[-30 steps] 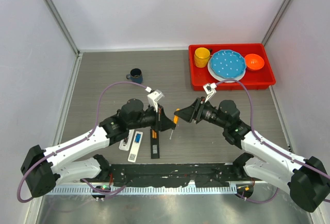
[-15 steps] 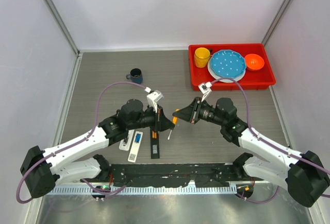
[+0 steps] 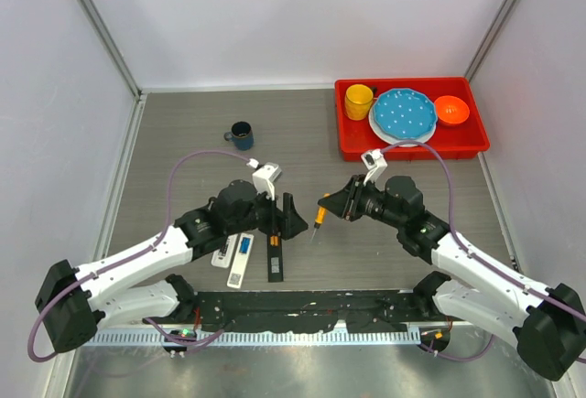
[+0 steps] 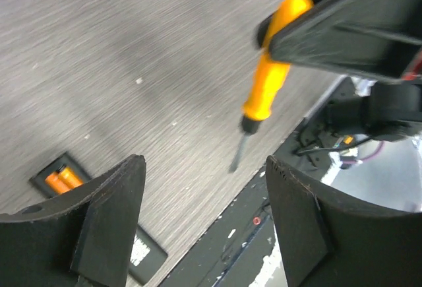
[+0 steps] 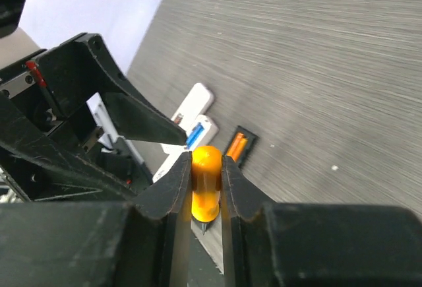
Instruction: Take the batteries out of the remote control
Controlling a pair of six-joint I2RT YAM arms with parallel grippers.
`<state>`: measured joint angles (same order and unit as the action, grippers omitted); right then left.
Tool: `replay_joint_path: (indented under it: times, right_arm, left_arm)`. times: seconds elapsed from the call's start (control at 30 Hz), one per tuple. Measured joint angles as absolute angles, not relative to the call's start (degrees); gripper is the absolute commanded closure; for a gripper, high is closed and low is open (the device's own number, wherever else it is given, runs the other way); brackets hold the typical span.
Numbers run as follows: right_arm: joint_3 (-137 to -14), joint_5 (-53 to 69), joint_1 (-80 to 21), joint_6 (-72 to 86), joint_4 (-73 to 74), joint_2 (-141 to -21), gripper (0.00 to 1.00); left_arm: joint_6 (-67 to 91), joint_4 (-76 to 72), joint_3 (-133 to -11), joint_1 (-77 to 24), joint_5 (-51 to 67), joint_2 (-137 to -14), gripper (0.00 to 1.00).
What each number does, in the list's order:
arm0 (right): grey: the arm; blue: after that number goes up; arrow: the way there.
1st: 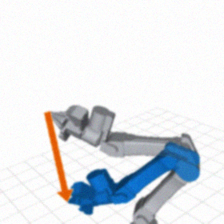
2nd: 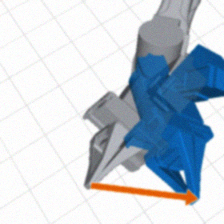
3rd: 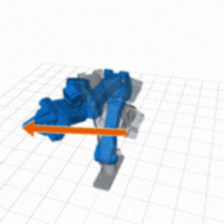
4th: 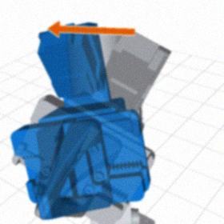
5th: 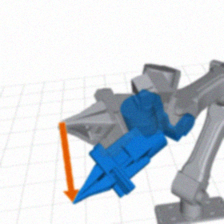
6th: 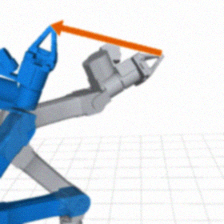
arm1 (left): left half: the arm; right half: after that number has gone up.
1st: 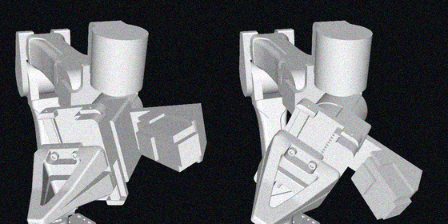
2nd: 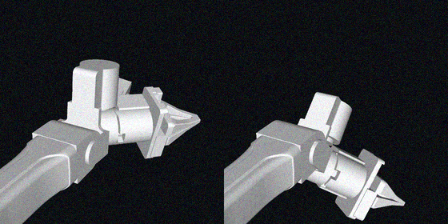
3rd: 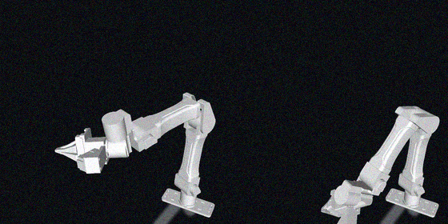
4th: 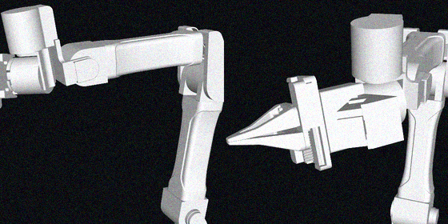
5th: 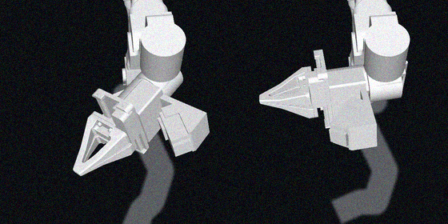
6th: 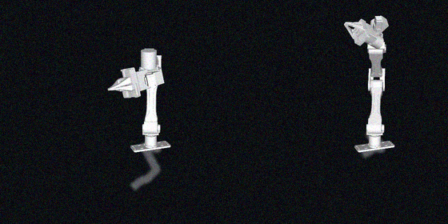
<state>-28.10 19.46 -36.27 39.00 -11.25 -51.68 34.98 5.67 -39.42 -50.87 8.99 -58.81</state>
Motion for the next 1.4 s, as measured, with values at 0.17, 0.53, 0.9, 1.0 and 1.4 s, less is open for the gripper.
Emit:
replay_joint_path:
  times: [0.17,0.53,0.9,1.0,1.4]
  right_arm:
    - [-28.67,14.11,-36.27,36.40,-5.80,-50.61,0.99]
    - [-28.71,10.57,-36.27,34.09,-2.28,-51.24,0.99]
    - [-28.71,9.96,-36.27,33.28,-1.39,-51.24,0.99]
    - [-28.71,9.32,-36.27,33.08,-0.99,-51.20,0.99]
    - [-30.65,-0.58,-33.12,31.79,7.92,-49.25,0.99]
  left_arm:
    - [39.46,13.19,-38.22,-50.98,1.48,-59.75,0.16]
    - [45.23,21.74,-37.95,-54.37,-9.80,-69.54,0.16]
    - [46.24,20.21,-38.48,-56.90,-13.82,-79.53,0.40]
    - [46.06,20.40,-40.49,-58.30,-16.34,-82.19,0.48]
    - [38.87,25.85,-51.00,-61.23,-21.43,-92.62,0.68]
